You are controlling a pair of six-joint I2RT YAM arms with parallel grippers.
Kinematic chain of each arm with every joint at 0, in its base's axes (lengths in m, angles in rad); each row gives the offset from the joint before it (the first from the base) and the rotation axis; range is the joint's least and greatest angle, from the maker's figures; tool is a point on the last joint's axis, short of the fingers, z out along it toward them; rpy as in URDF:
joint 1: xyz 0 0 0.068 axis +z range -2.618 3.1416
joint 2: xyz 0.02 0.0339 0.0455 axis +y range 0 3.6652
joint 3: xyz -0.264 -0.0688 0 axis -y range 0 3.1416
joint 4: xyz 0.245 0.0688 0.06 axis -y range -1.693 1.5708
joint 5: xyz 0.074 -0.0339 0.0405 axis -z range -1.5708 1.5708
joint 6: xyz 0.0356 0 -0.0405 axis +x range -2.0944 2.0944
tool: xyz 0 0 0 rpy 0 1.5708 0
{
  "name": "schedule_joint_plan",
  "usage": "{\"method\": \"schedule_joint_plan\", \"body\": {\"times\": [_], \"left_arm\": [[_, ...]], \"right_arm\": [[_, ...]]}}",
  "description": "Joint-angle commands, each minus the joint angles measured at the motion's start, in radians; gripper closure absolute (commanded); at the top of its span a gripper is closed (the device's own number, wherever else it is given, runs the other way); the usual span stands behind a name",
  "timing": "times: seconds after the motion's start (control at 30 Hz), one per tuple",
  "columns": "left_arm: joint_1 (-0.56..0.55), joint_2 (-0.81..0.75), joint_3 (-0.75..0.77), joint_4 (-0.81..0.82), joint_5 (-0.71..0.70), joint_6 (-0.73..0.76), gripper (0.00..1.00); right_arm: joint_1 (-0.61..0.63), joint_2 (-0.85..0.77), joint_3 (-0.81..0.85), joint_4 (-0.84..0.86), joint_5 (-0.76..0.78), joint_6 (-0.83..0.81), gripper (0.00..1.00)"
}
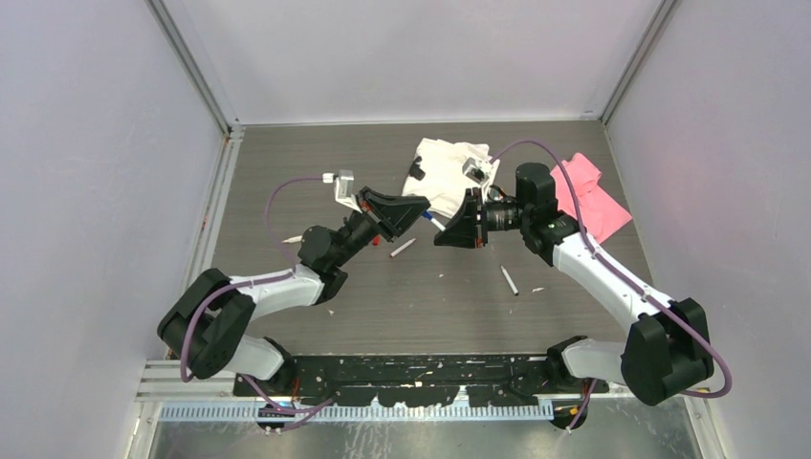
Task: Insert the pens into the pen caps
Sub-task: Press the pen cap onto the pen.
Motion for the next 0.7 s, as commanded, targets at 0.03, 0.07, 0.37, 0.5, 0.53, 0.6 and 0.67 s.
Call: {"method": "schedule_joint_plan", "body": {"times": [0.03,0.07,0.37,0.5,0.53,0.6,0.67], "left_arm": [[-0.102,0.070,-0.029,0.026,0.042,-0.016,0.99],[-0.126,0.088,-0.035,0.042,0.013,-0.016,0.99],[-0.241,0.245,0.006,0.096,0.001,-0.129,0.99],[-0.254,0.271,-0.014,0.077,0.064,-0.134,0.99],[-0.259,0.278,-0.020,0.070,0.075,-0.134,0.99],[-0.267,0.293,-0.023,0.058,0.114,-0.142,0.99],[-0.271,0.310,-0.011,0.045,0.163,-0.161,0.99]], "right_arm": [[-0.002,-0.008,-0.054,0.287,0.072,0.217,0.99],[-0.003,-0.004,-0.070,0.369,0.074,0.265,0.99],[-0.044,-0.018,-0.098,0.404,0.132,0.274,0.99],[-0.085,-0.036,-0.085,0.351,0.156,0.242,0.99],[-0.095,-0.035,-0.084,0.352,0.149,0.248,0.99],[-0.112,-0.025,-0.091,0.405,0.113,0.302,0.99],[-0.116,-0.014,-0.109,0.498,0.092,0.358,0.99]]}}
